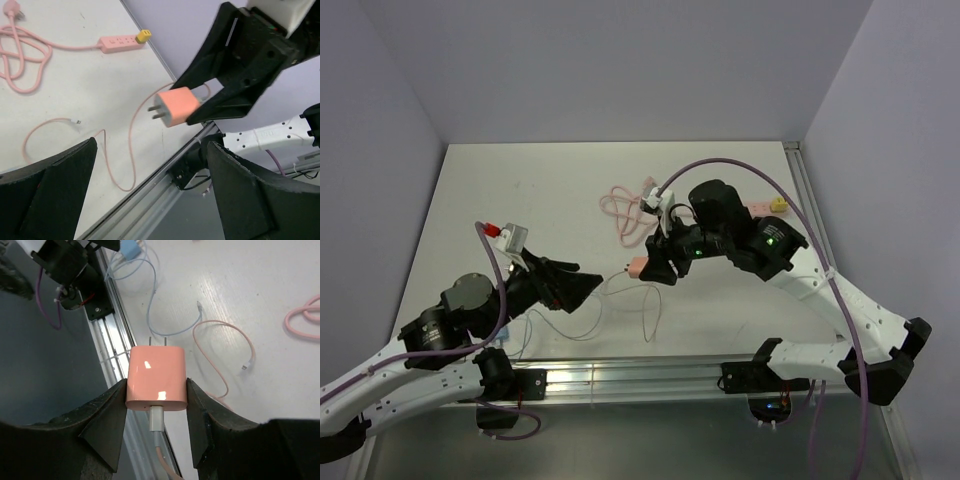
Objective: Insert the plug
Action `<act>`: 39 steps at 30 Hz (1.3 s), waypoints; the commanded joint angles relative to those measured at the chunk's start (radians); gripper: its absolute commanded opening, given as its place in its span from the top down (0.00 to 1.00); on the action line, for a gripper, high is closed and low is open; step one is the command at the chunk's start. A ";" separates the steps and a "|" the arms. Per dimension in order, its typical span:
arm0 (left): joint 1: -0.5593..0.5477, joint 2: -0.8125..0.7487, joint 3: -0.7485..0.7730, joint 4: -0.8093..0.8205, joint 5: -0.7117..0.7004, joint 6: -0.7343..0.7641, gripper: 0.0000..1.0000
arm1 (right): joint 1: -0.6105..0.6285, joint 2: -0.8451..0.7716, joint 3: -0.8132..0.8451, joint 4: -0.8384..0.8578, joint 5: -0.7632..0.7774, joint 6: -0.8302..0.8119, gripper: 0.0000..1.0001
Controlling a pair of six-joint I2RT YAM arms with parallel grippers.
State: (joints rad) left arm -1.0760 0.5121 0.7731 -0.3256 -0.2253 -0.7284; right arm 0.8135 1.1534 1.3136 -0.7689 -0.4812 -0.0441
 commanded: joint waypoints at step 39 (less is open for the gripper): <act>0.002 0.175 -0.077 0.517 0.641 0.098 0.14 | 0.006 -0.100 -0.089 0.145 -0.553 0.216 1.00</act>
State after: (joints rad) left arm -1.0748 0.6746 0.6594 0.1303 0.3927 -0.6106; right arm 0.8116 1.0740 1.2331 -0.6315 -0.9958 0.1867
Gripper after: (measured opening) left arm 0.877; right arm 0.534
